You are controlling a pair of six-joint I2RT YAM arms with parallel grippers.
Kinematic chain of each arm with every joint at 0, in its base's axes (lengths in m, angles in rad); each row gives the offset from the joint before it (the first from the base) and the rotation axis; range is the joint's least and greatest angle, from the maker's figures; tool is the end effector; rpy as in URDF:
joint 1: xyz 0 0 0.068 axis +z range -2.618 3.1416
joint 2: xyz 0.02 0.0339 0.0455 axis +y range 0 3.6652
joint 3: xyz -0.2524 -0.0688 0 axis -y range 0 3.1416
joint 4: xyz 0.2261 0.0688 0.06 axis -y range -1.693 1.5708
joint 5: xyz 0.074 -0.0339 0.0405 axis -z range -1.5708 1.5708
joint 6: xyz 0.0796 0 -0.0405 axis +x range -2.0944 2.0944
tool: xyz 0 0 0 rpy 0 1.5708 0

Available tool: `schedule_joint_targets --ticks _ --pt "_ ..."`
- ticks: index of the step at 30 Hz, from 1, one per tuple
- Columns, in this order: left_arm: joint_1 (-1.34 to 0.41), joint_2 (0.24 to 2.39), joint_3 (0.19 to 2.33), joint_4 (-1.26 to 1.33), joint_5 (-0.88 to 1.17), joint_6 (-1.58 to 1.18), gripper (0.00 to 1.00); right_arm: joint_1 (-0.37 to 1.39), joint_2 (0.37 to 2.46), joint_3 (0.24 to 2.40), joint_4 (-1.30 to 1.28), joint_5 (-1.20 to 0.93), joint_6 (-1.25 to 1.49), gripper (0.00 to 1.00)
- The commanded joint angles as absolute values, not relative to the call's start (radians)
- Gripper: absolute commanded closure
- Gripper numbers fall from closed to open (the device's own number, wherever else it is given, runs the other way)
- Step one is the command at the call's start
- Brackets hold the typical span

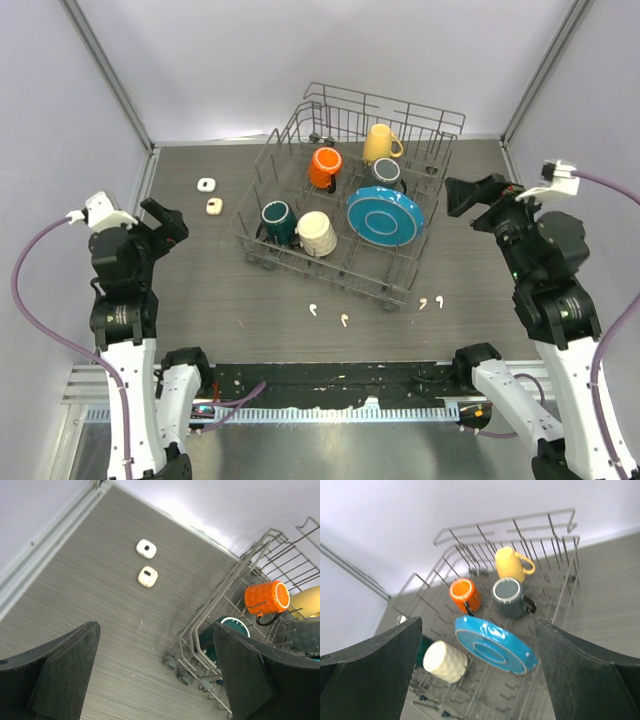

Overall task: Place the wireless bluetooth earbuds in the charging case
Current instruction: Pick up the charging case at the center of the board.

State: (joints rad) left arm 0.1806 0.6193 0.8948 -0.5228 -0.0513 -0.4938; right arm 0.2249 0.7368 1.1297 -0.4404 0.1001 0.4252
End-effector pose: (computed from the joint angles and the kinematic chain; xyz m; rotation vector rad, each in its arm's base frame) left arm 0.1611 0.0336 0.3417 -0.6368 1.7063 -0.1751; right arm 0.1694 0.0306 0.4178 0.2408 1.6165 0.4197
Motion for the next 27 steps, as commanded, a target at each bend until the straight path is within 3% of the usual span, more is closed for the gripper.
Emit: schedule_joint_targets --ticks 1,14,27 --pt "0.179 0.594 1.017 -0.592 -0.014 -0.384 0.0 0.222 0.729 1.111 -0.357 0.115 0.433 0.0" --pt "0.179 0.653 0.927 -0.503 0.241 -0.356 0.0 0.222 0.772 1.117 -0.431 0.1 0.333 0.0" --pt "0.178 0.681 0.92 -0.603 0.177 -0.259 0.0 0.222 0.727 1.063 -0.365 -0.071 0.268 0.01"
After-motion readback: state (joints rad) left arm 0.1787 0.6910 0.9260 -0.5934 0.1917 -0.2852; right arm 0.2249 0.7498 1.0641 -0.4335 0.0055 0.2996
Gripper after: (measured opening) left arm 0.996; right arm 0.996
